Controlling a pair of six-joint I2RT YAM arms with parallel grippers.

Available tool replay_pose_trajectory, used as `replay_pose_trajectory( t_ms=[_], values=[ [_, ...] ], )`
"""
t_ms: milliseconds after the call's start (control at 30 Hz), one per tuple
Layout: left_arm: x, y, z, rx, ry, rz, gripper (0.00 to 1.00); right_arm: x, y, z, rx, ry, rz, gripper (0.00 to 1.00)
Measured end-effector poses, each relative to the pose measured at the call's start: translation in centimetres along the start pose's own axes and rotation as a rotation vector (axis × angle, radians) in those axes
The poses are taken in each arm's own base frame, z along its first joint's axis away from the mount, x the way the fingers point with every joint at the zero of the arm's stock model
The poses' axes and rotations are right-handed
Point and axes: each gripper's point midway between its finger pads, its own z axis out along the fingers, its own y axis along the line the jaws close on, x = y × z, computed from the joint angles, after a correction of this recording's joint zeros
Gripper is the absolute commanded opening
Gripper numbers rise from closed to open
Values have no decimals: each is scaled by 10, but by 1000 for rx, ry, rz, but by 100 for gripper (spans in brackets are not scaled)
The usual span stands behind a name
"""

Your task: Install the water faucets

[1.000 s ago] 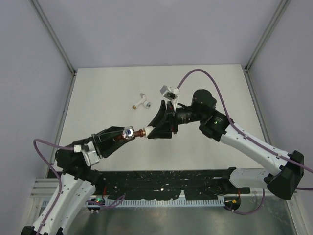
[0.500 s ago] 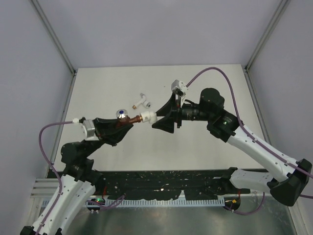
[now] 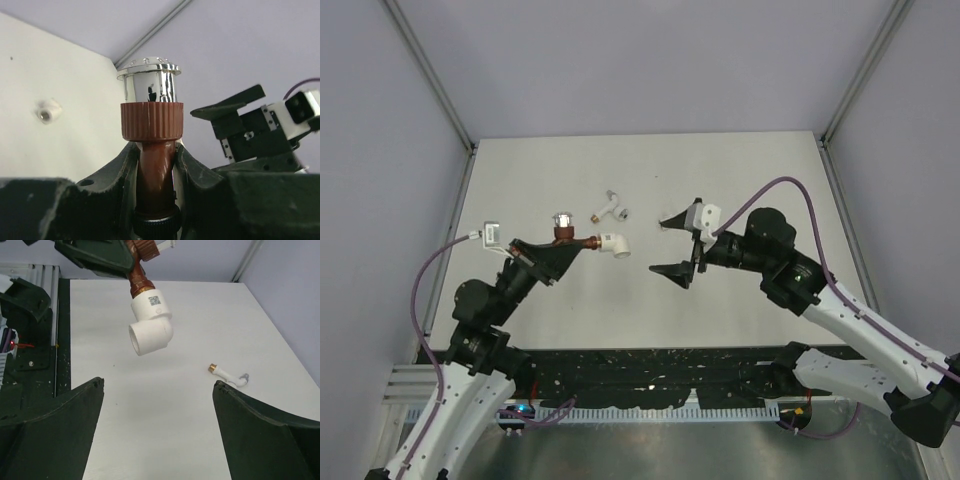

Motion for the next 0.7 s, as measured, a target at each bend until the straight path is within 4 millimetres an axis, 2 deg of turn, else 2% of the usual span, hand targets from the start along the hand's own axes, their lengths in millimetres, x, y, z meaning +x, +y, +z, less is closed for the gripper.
replay_pose_trajectory(
  t_ms=[200, 333, 567, 700],
  values=[
    [15, 16, 7, -124, 67, -284, 0, 26, 24, 6, -40, -29, -210, 94],
    [24, 18, 12, -199, 144, -392, 0, 22, 35, 11, -44, -83, -398, 94],
    [33, 8, 18, -214, 243, -497, 0, 5, 25, 20, 38, -129, -654, 93],
    [37, 4, 20, -220, 289, -527, 0, 10, 17, 29, 67, -108, -734, 89]
  ],
)
